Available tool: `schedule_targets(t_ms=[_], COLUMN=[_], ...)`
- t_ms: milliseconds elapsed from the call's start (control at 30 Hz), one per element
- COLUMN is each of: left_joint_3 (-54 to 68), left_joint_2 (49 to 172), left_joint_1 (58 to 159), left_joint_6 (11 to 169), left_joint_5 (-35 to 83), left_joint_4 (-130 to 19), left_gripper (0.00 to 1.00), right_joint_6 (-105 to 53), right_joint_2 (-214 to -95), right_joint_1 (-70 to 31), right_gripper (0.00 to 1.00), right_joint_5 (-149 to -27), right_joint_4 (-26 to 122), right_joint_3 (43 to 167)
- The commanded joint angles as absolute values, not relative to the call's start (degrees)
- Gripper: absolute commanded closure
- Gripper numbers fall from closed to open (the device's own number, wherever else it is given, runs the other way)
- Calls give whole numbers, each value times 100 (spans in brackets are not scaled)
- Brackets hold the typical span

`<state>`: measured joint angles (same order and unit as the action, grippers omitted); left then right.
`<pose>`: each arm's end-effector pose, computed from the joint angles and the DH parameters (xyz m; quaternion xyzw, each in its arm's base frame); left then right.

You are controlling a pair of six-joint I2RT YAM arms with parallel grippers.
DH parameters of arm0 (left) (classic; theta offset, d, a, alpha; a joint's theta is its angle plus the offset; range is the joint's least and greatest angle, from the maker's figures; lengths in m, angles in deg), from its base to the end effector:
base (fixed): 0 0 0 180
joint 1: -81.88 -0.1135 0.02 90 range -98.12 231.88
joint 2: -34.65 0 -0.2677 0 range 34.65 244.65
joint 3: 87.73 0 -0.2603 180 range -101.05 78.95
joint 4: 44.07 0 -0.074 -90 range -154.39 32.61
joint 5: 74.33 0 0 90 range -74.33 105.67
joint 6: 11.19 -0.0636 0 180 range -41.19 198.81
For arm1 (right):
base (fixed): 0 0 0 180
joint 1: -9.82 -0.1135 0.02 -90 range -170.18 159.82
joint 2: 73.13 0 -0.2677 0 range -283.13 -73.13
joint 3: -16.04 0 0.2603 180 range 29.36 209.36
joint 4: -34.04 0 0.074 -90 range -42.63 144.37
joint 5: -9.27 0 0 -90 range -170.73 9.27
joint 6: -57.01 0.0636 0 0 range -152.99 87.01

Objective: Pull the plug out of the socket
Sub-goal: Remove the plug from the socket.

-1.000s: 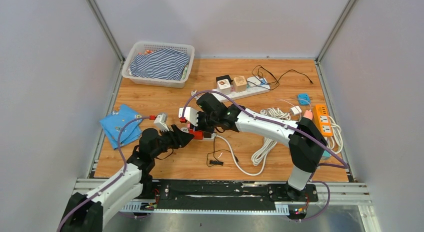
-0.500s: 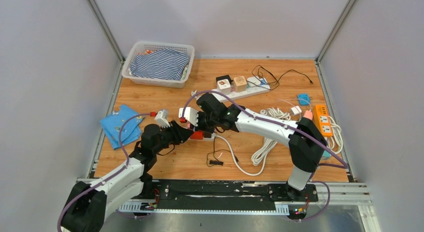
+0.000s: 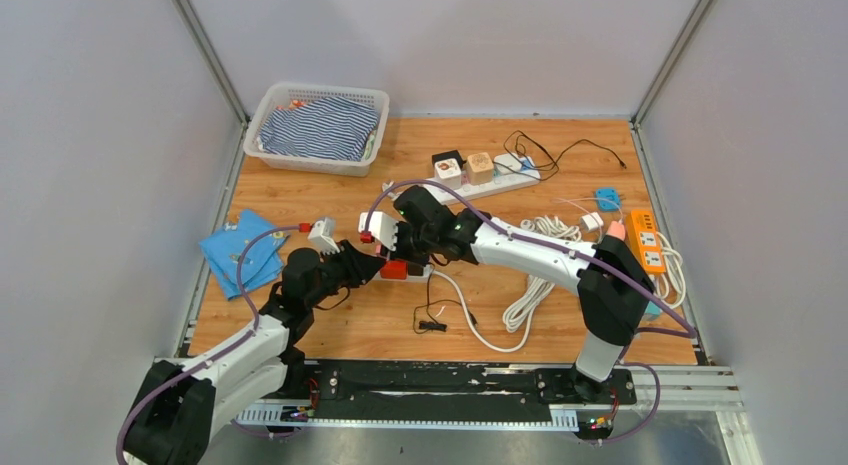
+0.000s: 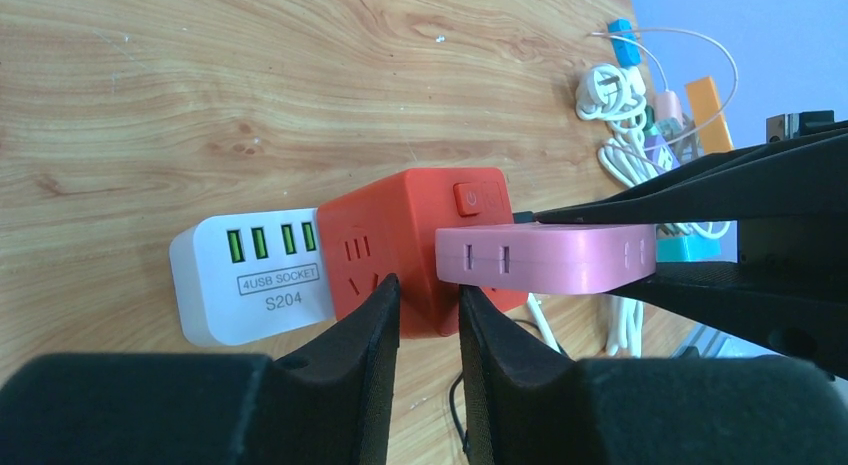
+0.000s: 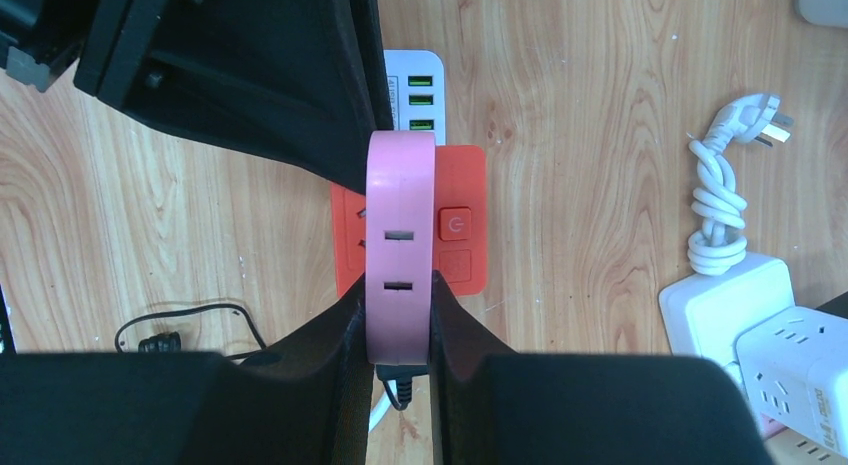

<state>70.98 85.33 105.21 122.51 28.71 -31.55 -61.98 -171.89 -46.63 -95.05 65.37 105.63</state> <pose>0.1846 -0.0953 0.1534 -0.0745 0.7974 -0.4028 0.4431 0.2195 0.3595 0.2485 -0.6496 0.6266 0.2085 0.3767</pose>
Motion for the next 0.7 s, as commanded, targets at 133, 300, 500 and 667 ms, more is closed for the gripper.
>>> schedule_targets(t_ms=[133,300,500,667], left_joint_3=[7188,7177,7183,7234], left_joint_2=[8786,8809,8785,8742], left_joint_1=[10517,10517,10517,10517], left_joint_6=[12091,12082,12082,12082], left_joint_5=[2800,2838,2915,2912], left_joint_4=[-3393,-3393,-3392,-3393], left_gripper=[73,73,74,74], right_joint_6=[-5427,-5475,-5418,-5286], right_joint_2=[-16885,-16861,-16832,-16761], right_joint_1=[-4498,-4475,-4630,-4488], right_gripper=[100,100,100,100], right_joint_5=[-9640,-10381,-10252,-9568], right_joint_4=[6066,6174,6142,5902], right_joint_3=[10124,10133,10138,10030])
